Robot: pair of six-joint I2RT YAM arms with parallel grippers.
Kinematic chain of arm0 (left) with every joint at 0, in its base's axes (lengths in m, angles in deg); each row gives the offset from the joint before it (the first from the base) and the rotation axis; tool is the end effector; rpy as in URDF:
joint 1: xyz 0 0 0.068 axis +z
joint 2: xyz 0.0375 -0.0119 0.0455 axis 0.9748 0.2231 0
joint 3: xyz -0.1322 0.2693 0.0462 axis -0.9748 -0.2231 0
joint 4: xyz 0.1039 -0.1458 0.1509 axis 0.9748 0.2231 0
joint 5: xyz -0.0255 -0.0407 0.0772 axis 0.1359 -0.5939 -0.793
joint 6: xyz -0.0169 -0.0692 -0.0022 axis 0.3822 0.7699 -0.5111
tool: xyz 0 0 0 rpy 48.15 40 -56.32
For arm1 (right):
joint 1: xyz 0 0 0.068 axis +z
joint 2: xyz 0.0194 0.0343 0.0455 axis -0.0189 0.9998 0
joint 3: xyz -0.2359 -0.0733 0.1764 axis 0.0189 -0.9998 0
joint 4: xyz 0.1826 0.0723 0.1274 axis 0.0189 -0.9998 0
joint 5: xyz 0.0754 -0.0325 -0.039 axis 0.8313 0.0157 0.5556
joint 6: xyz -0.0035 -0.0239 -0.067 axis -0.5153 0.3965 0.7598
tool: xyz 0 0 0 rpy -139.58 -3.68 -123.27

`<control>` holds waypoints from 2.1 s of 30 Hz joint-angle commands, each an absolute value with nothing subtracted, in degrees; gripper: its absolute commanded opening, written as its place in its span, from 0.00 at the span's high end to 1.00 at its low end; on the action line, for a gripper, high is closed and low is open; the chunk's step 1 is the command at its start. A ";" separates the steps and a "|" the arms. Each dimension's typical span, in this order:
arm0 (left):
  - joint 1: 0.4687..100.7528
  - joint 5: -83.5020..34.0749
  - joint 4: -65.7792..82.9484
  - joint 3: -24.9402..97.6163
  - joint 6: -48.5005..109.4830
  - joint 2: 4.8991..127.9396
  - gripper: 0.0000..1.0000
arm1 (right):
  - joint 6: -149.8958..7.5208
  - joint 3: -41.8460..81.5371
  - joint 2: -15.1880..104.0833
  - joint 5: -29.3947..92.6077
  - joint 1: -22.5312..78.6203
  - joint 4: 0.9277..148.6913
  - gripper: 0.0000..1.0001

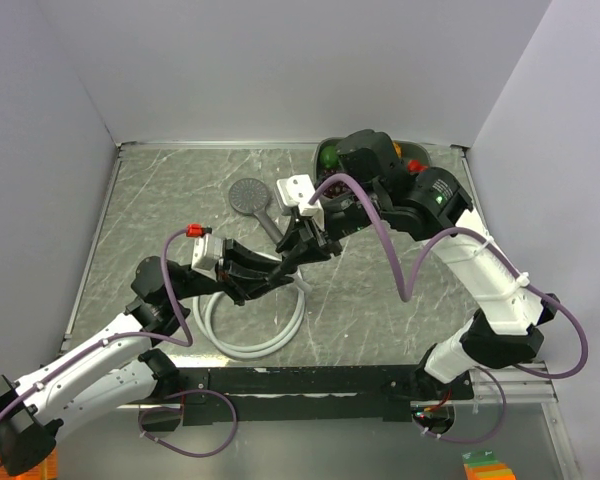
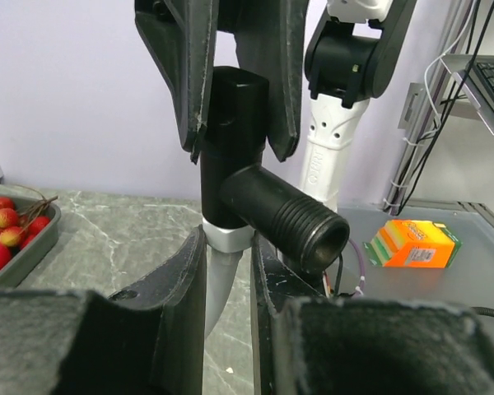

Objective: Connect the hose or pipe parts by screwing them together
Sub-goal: Install the adaptor on the pipeline.

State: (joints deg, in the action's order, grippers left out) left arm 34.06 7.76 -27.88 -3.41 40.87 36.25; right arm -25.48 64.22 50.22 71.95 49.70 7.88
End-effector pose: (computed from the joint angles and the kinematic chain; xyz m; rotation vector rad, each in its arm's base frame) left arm 0.0776 -0.1249 0.3855 0.8943 1.0238 -1.3676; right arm 0.1211 0.2172 0.5129 -1.7927 1.1180 1.0229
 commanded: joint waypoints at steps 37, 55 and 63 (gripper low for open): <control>34.48 -13.81 -24.21 3.80 27.10 34.52 0.99 | -71.76 42.20 41.06 17.29 46.20 32.52 1.00; 33.69 -10.49 -12.69 3.98 20.58 36.89 0.99 | -56.03 51.52 39.04 22.87 46.20 31.55 0.00; 33.69 -0.55 -11.29 3.72 21.63 37.24 0.99 | -46.81 54.68 41.31 41.18 46.73 25.41 0.00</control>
State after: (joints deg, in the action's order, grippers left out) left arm 33.89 -7.76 -8.12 2.12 21.87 37.82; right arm -53.81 51.76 41.65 31.23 46.53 29.60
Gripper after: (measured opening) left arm 0.242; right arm 0.994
